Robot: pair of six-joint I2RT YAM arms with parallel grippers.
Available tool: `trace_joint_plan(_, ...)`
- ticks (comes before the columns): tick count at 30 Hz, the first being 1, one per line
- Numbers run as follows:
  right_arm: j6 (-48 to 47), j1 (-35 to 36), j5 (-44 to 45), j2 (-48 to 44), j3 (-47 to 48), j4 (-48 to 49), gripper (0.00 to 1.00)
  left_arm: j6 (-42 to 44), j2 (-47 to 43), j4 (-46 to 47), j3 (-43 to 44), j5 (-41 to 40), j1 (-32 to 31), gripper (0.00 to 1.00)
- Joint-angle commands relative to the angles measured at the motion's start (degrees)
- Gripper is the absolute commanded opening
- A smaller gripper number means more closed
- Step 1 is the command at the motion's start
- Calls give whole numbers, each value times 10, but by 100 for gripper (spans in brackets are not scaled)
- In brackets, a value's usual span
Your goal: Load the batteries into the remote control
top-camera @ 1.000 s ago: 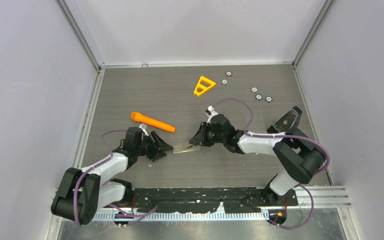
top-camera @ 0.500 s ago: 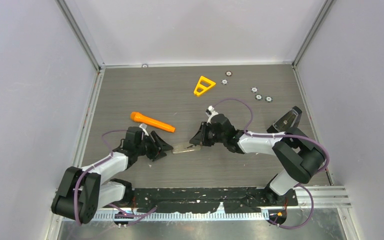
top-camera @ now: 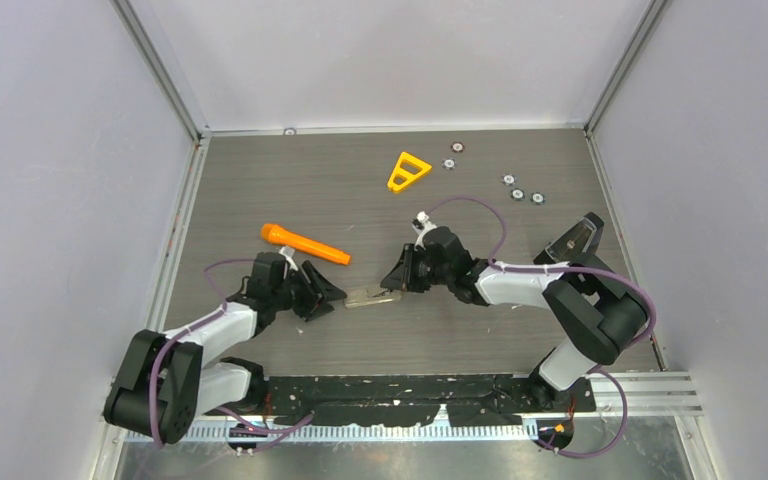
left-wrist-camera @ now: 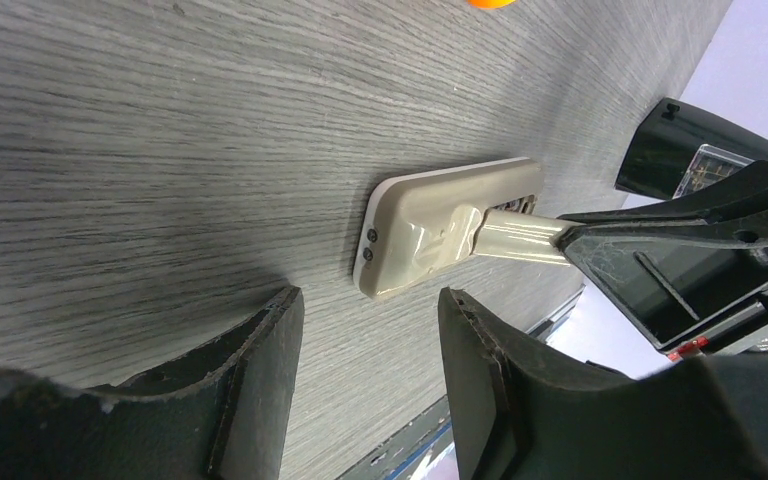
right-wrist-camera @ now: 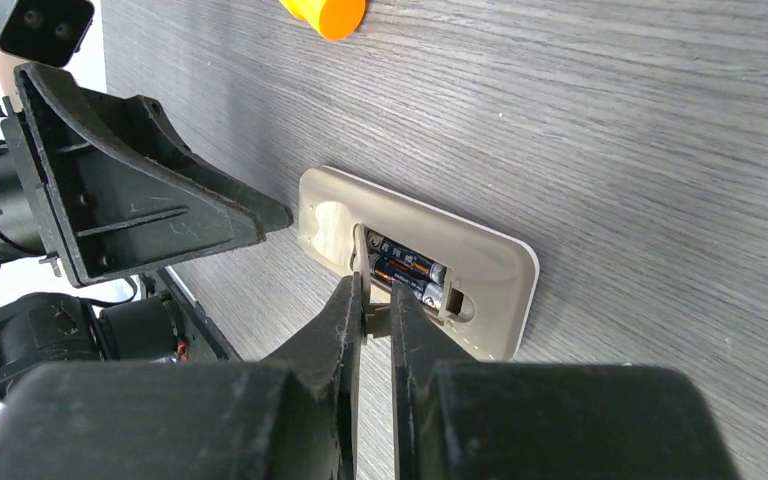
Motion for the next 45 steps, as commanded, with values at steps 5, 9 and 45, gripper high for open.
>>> trace_joint_plan(5,-18,-2,-22,19,7,9,5,20,25,-3,13,-29,3,54)
trace_joint_plan(9,-18,-1,-21,21,7,10,5,20,40,4,18,-23,3,54)
trace_joint_plan(45,-48,1,26,30,55,-143,15,18,88,48,13,-1,1,48)
